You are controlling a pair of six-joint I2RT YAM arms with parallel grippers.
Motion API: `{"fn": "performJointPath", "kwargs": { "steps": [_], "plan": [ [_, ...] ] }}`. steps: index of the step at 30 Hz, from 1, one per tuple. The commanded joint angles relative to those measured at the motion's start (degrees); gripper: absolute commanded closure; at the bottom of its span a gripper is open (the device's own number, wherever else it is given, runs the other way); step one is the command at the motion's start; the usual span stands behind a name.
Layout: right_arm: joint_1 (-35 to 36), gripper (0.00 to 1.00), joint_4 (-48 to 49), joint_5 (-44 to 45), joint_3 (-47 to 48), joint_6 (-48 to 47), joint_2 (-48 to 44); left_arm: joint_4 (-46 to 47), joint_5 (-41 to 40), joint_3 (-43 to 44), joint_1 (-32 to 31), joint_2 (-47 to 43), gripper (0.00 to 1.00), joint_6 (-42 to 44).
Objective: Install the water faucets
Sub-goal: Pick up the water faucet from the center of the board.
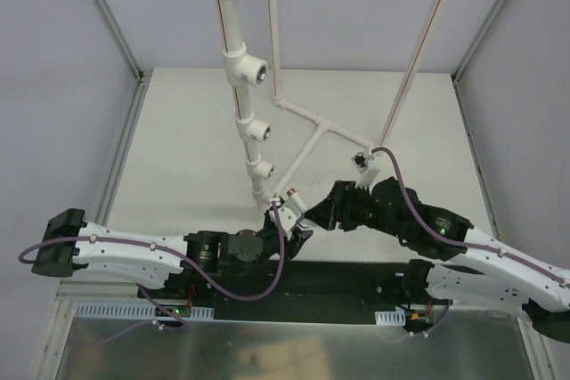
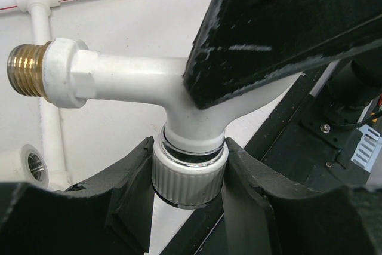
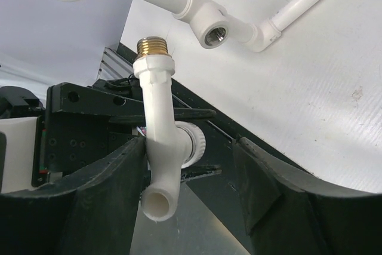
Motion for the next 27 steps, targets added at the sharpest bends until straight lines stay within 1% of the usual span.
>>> {"fn": "performJointPath", "kwargs": {
  "steps": [1,4,7,8,9,10,11,12,13,15,16,17,18,21,23,27],
  "plan": [
    [-0.1,0.35,3.5,-1.5,0.5,-1.1,2.0,3.1,-2.1,3.7,-0.2,1.0,1.00,-1.4],
    [0.0,0.40,3.8,-2.1,0.5,-1.3,2.6,3.0,-2.0,4.3,-0.3,1.7,1.00,-1.7],
    [0.0,0.49,4.1,-1.9,0.1,-1.4,2.6,3.1,-1.9,4.5,-0.2,1.9,1.00,-2.0],
    [0.0,0.55,4.2,-2.0,-0.2,-1.6,2.5,3.3,-1.8,4.6,-0.2,1.9,1.00,-2.2],
    [0.0,0.64,4.3,-2.3,-0.4,-1.8,2.5,3.4,-1.8,4.5,-0.2,1.9,1.00,-2.4],
    [0.0,0.77,4.6,-2.8,-0.5,-2.0,2.5,3.6,-1.7,4.5,-0.2,2.0,1.00,-2.6],
    [0.0,0.89,4.5,-3.2,-0.6,-2.1,2.3,3.6,-1.6,4.5,-0.2,1.9,0.96,-2.8],
    [0.0,1.00,4.3,-3.3,-0.6,-2.1,2.1,3.6,-1.3,4.5,-0.2,1.7,0.83,-3.2],
    [0.0,1.00,4.1,-3.3,-0.7,-2.3,1.9,3.6,-0.8,4.3,-0.1,1.4,0.67,-3.8],
    [0.0,1.00,3.4,-3.3,-1.1,-2.6,0.9,3.4,0.0,4.1,-0.2,0.5,0.41,-5.2],
    [0.0,1.00,2.9,-3.0,-1.5,-2.7,0.3,3.1,0.4,3.8,-0.2,-0.3,0.34,-6.1],
    [0.0,1.00,2.5,-2.8,-1.9,-3.1,-0.8,2.9,0.9,3.5,-0.2,-1.1,0.29,-6.9],
    [0.0,1.00,2.2,-2.5,-2.6,-3.3,-2.1,2.7,1.7,3.0,-0.2,-2.1,0.26,-8.0],
    [0.0,1.00,1.6,-2.6,-4.2,-5.2,-5.4,1.2,3.7,1.2,-0.2,-6.1,0.24,-11.2],
    [0.0,1.00,0.5,-4.0,-4.9,-6.8,-6.6,-0.9,4.1,0.1,-0.2,-9.3,0.24,-13.5],
    [0.0,1.00,-0.6,-8.4,-5.7,-9.6,-8.9,-3.6,3.6,-2.4,-0.1,-15.5,0.28,-17.2]
  ]
}}
